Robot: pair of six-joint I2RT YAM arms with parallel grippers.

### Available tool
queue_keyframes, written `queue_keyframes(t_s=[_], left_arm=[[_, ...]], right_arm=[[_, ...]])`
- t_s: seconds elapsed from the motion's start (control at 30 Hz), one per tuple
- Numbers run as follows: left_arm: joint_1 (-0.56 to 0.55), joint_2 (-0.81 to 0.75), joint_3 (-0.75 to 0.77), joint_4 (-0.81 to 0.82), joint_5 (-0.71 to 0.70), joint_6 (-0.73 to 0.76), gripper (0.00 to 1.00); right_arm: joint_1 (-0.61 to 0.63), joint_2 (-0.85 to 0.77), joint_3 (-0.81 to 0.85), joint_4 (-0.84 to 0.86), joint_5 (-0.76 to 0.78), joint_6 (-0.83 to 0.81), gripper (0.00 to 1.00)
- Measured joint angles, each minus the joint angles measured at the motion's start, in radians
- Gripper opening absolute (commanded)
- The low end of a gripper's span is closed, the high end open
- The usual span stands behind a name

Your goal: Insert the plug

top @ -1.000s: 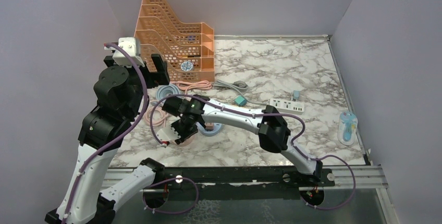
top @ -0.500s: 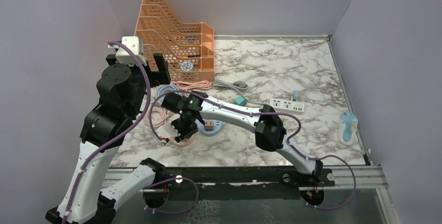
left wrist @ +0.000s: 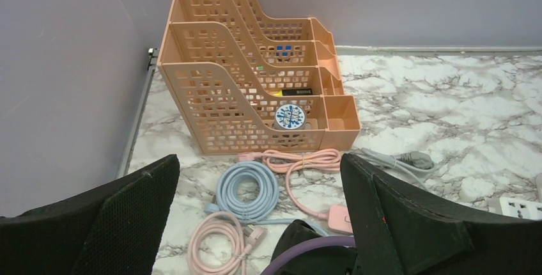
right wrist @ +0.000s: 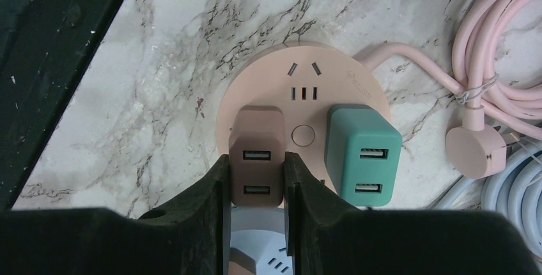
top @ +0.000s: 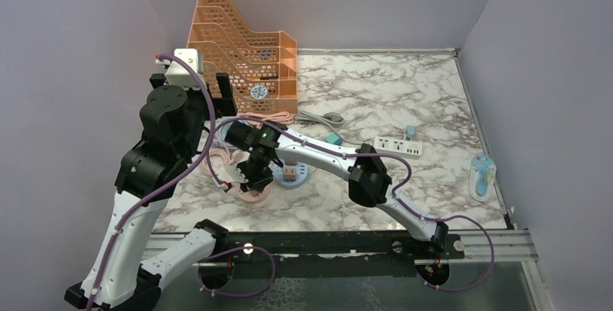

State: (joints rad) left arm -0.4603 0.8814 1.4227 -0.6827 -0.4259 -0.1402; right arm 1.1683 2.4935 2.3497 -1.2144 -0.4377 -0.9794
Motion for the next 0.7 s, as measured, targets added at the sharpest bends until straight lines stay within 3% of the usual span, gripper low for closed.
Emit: queue_keyframes(t_s=[0.27,0.4,0.47,0.7], left_arm=[[0.0,0.023,0.0,-0.001,-0.014,0.006,0.99],[0.0,0.024,0.001,0.0,-0.017,0.015,0.99],[0.0,0.024,0.004,-0.002,-0.021,0.021,0.99],[0.0,0.023,0.038,-0.006,-0.033,0.042,0.99]], right_arm=[[-0.001,-0.015,-0.022,0.032,-0.005,0.051,0.02],[0.003,-0.044,-0.042,0.09,-0.017,0.113,0.14],[0.006,-0.058,-0.065,0.118,-0.018,0.14,0.25],[0.017,-0.153,-0.232,0.238,-0.016,0.206,0.51]])
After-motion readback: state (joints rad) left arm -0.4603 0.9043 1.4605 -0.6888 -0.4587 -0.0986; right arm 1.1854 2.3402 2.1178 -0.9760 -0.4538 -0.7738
